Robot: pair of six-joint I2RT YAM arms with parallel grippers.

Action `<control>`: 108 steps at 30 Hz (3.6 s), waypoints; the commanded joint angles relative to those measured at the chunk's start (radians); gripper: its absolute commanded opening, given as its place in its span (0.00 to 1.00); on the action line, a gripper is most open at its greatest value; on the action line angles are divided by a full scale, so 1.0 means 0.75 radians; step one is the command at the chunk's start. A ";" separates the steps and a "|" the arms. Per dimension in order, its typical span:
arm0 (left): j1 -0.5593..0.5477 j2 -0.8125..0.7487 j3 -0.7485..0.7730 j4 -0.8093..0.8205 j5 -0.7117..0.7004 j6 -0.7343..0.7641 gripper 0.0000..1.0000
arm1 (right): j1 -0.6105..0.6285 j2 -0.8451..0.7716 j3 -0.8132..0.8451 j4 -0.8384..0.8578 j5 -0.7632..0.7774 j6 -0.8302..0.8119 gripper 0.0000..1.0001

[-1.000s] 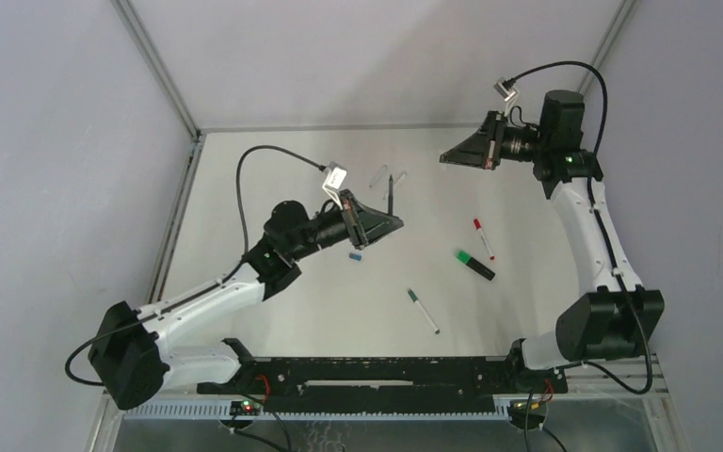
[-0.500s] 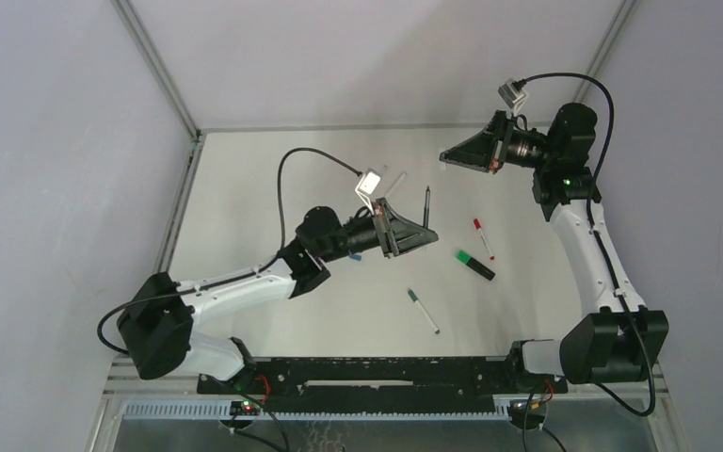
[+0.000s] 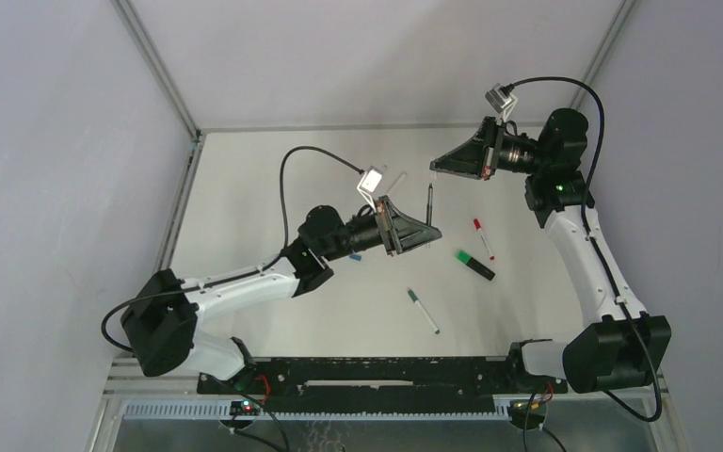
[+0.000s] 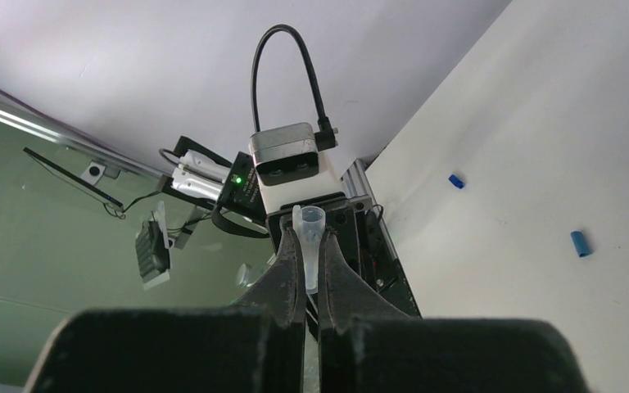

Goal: Insert the pens into the pen caps
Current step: Insert the pen cap onto the pen.

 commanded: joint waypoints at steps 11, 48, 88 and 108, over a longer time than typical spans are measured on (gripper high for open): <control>-0.010 0.008 0.094 0.056 -0.005 -0.007 0.00 | 0.022 -0.031 -0.006 -0.050 0.028 -0.043 0.00; -0.031 0.012 0.107 0.058 -0.006 0.012 0.00 | 0.002 -0.030 -0.003 -0.155 0.082 -0.089 0.00; -0.031 0.008 0.101 0.058 -0.034 0.026 0.00 | 0.008 -0.060 -0.006 -0.171 0.061 -0.060 0.00; -0.031 0.001 0.089 0.066 -0.052 0.026 0.00 | 0.028 -0.088 -0.037 -0.266 0.058 -0.126 0.00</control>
